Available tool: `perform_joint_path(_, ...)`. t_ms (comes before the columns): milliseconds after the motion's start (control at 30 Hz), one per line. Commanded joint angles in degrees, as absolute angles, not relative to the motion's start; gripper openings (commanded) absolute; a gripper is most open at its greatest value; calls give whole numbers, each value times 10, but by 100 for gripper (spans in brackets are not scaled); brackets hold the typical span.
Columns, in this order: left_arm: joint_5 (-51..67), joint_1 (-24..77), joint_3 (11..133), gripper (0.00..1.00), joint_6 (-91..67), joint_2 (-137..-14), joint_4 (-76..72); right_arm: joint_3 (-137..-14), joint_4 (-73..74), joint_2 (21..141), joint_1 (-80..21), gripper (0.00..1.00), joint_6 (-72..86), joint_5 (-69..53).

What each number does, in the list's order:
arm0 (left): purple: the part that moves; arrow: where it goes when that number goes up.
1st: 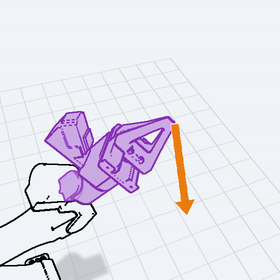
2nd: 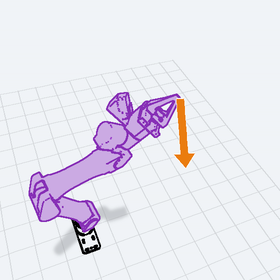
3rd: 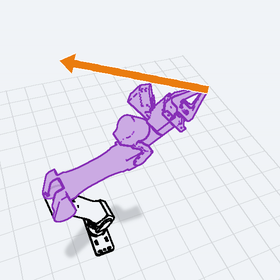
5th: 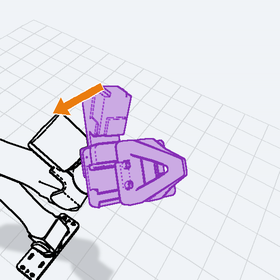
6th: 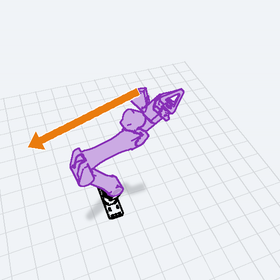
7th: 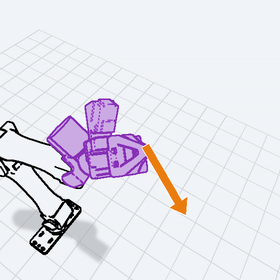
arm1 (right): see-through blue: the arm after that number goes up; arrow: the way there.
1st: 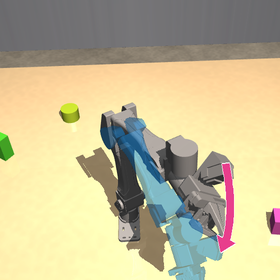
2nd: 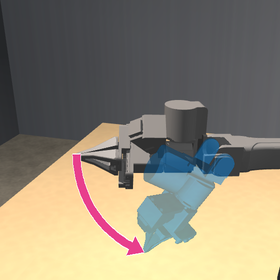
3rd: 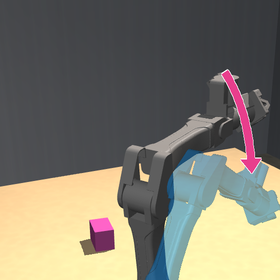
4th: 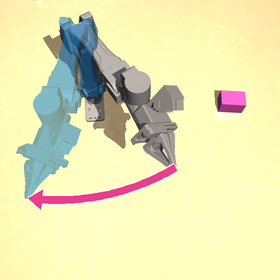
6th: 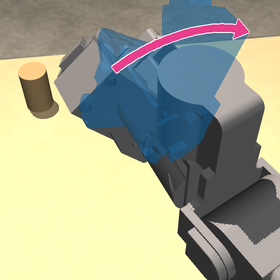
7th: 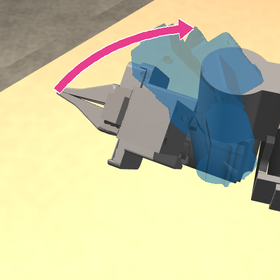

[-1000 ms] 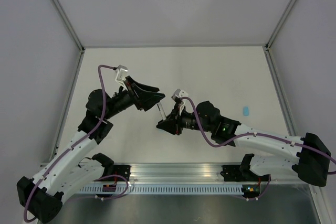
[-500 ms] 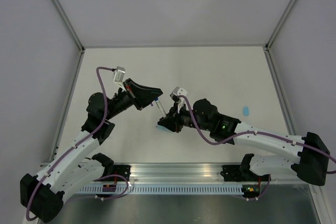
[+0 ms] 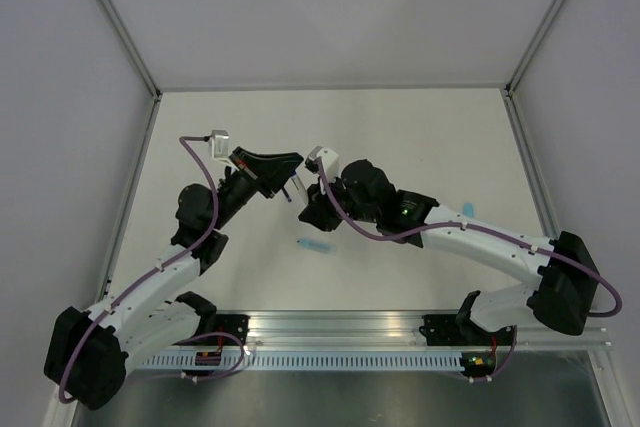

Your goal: Insert the pens into the pen caps

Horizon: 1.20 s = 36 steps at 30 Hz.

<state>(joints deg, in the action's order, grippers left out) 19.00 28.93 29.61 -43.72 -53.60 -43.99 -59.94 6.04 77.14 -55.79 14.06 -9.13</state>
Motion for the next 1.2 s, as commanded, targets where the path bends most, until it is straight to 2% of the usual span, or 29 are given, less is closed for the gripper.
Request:
perform_joint_path(0, 270, 327, 258, 2, -389, -555, -330, -697, -139, 765, -511, 0, 160, -22)
perform_joint_path(167, 280, 328, 260, 2, -387, -548, -323, -705, -106, 766, -495, 0, 140, -13)
perform_joint_path(300, 251, 324, 304, 2, -395, -524, -253, -676, -84, 764, -495, 0, 144, -68)
perform_joint_path(333, 246, 323, 321, 6, -395, -524, -231, -671, -71, 765, -496, 0, 148, -72)
perform_joint_path(433, 227, 320, 376, 36, -386, -524, -179, -628, -48, 771, -496, 0, 135, -91)
perform_joint_path(500, 199, 319, 400, 53, -378, -516, -159, -593, -21, 766, -495, 0, 127, -84)
perform_joint_path(633, 177, 313, 439, 99, -368, -512, -99, -513, -12, 726, -492, 0, 159, -48)
perform_joint_path(867, 105, 313, 426, 100, -365, -489, -25, -438, 54, 699, -468, 0, 254, 51)
perform_joint_path(1167, -21, 308, 342, 100, -355, -515, -16, -531, 162, 909, -437, 0, 312, 106)
